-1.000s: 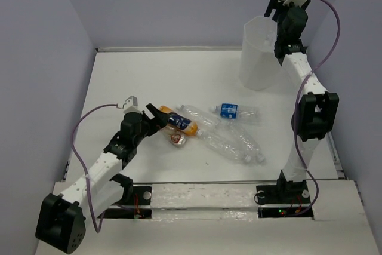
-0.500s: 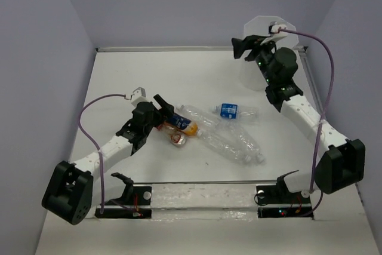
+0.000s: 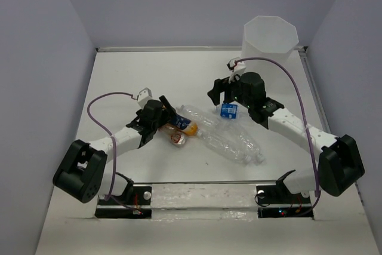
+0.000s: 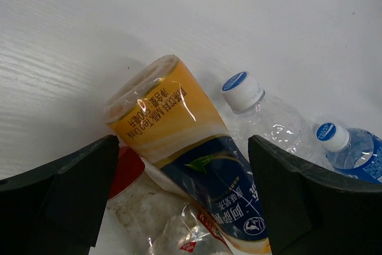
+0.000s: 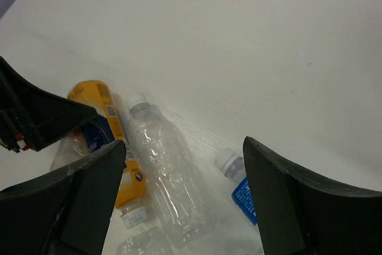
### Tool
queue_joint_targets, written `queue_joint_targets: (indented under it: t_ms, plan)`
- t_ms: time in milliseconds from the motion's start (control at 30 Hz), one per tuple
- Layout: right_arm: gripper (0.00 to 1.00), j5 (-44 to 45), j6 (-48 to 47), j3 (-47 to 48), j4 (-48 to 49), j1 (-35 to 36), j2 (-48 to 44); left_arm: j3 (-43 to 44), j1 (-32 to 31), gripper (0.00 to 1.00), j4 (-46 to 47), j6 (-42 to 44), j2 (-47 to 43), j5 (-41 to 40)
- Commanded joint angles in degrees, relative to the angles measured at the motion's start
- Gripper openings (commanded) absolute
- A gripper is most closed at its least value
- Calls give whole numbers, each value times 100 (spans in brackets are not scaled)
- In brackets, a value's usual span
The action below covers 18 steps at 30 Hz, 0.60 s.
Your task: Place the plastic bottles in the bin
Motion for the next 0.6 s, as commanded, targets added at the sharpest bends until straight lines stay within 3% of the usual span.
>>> queue_joint_targets:
  t_ms: [0, 200, 300, 567]
  plan:
    - [86, 45, -125, -123, -692, -17, -175, 402, -67, 99, 196, -52, 249, -378]
    - [93, 184, -248, -317, -1104, -17, -26, 621, -67, 99, 143, -43, 530, -694]
    - [91, 343, -327, -212, -1377, -17, 272, 718, -67, 99, 108, -26, 715, -809]
    - [88, -237, -319, -62, -1448, -17, 326, 788, -76, 99, 222, -52, 1119, -915]
